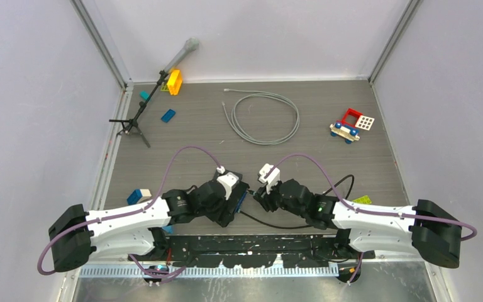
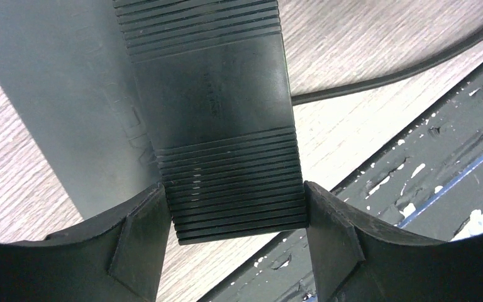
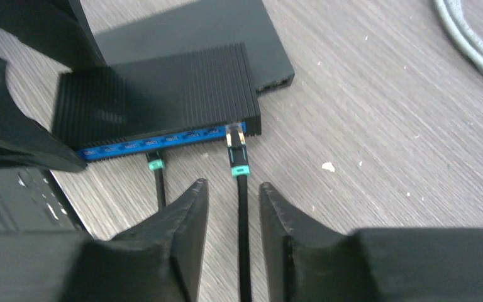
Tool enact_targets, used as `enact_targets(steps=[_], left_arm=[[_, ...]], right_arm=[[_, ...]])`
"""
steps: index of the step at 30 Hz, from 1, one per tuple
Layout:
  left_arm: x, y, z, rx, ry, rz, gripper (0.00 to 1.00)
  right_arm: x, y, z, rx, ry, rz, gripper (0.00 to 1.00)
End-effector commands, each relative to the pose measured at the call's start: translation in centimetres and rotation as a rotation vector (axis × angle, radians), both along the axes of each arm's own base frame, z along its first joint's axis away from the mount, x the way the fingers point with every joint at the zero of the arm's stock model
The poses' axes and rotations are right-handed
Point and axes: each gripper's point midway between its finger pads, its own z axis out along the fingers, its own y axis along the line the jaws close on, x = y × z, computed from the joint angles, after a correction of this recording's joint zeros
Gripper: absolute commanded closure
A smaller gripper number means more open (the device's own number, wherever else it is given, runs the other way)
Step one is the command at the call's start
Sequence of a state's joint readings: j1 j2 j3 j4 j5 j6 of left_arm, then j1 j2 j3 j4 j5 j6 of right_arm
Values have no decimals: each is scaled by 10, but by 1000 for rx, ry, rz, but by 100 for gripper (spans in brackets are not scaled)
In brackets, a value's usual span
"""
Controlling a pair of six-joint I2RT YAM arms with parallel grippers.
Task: Insert the plug into the switch port
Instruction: Insert the connector into the switch port, then place the switch port at the center of the board.
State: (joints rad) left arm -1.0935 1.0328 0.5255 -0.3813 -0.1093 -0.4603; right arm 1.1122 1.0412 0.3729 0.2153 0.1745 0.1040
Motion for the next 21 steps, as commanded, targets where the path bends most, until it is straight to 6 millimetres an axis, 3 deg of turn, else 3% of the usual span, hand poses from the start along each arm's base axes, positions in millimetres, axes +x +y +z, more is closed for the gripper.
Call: enact_targets(steps=[1,3,9,15,21], left_arm=[[18,-12,28,-40,-81,13,100],[18,-14,27,-36,-77,8,100],[25,-13,31,-29,-102,32,100],[52,8,42,26,-211,167,100],[88,15,49,1,-211,206,100]], right_arm=[[17,25,64,138,-98,-17,52],[17,26,81,164,-112,-14,43],[13,7,110,221,-131,-56,39],[27,-38,109,178,-126,-271,41],[30,-48,96,94,-53,-317,42]])
